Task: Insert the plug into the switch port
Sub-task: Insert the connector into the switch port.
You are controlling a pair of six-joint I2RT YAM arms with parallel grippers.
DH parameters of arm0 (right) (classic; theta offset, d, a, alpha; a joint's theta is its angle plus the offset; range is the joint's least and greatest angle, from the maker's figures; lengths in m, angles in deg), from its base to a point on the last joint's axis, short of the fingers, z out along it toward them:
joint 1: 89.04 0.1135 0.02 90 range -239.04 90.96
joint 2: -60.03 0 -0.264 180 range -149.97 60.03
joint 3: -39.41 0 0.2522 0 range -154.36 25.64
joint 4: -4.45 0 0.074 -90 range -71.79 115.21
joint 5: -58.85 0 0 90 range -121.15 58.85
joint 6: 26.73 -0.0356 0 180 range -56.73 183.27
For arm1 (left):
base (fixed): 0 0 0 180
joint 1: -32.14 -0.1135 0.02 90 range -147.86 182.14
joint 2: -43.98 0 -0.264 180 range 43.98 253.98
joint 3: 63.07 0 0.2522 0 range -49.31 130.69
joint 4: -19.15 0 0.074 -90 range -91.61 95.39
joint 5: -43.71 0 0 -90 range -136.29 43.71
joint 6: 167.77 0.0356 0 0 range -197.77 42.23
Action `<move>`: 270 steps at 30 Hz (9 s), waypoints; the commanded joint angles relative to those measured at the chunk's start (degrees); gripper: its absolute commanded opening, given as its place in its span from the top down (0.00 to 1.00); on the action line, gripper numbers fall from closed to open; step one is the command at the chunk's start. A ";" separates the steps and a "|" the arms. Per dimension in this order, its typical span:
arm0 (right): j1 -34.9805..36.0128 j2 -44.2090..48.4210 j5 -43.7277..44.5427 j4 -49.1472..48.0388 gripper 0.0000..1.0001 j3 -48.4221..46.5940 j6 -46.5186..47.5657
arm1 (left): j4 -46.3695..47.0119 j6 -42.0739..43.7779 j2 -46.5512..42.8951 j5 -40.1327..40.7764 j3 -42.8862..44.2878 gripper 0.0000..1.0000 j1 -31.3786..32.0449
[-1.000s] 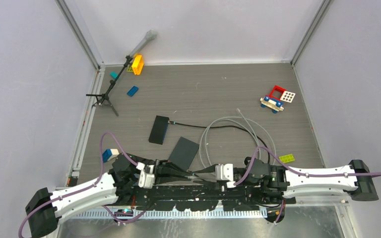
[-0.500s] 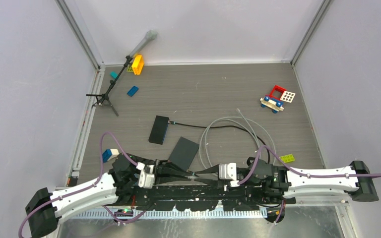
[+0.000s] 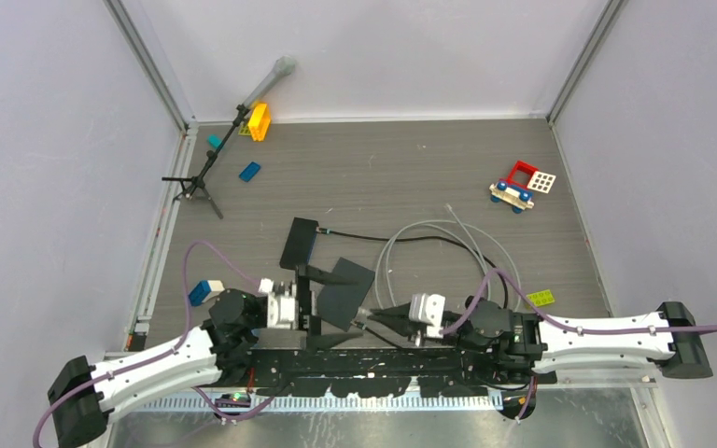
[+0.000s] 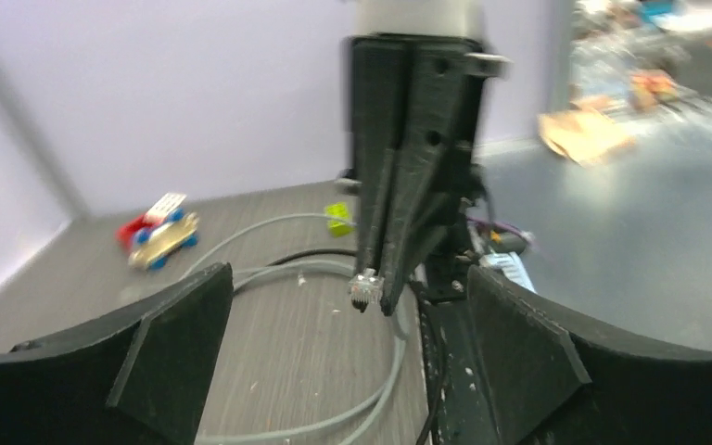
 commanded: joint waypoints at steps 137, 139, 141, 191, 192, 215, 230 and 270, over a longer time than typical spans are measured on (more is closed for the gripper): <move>-3.89 -49.75 25.96 12.17 1.00 -13.56 -27.26 | -34.77 -36.49 34.34 27.12 10.22 0.37 -17.40; -3.92 -49.70 26.07 12.42 1.00 -13.60 -27.29 | -34.80 -36.52 34.10 27.13 10.06 0.37 -17.37; -3.99 -49.69 26.42 12.42 0.99 -13.73 -27.29 | -34.81 -36.45 34.01 27.06 10.04 0.37 -17.44; -12.32 -52.59 24.82 -13.75 1.00 -13.45 -9.78 | -28.66 -34.52 44.42 11.20 12.25 0.44 -9.05; -12.31 -52.69 24.72 -13.31 1.00 -13.63 -9.99 | -28.65 -34.75 44.17 11.50 12.12 0.44 -8.53; -10.00 -45.67 7.35 5.79 1.00 -8.00 -9.36 | -35.95 -40.49 29.41 32.14 7.70 0.15 -15.96; -10.00 -46.04 8.22 0.99 1.00 -7.47 -9.98 | -34.72 -39.51 32.33 25.90 7.82 0.33 -16.21; -19.83 -33.22 8.08 20.37 0.33 -21.21 -16.92 | -49.33 -27.93 26.00 56.14 30.70 0.08 -26.86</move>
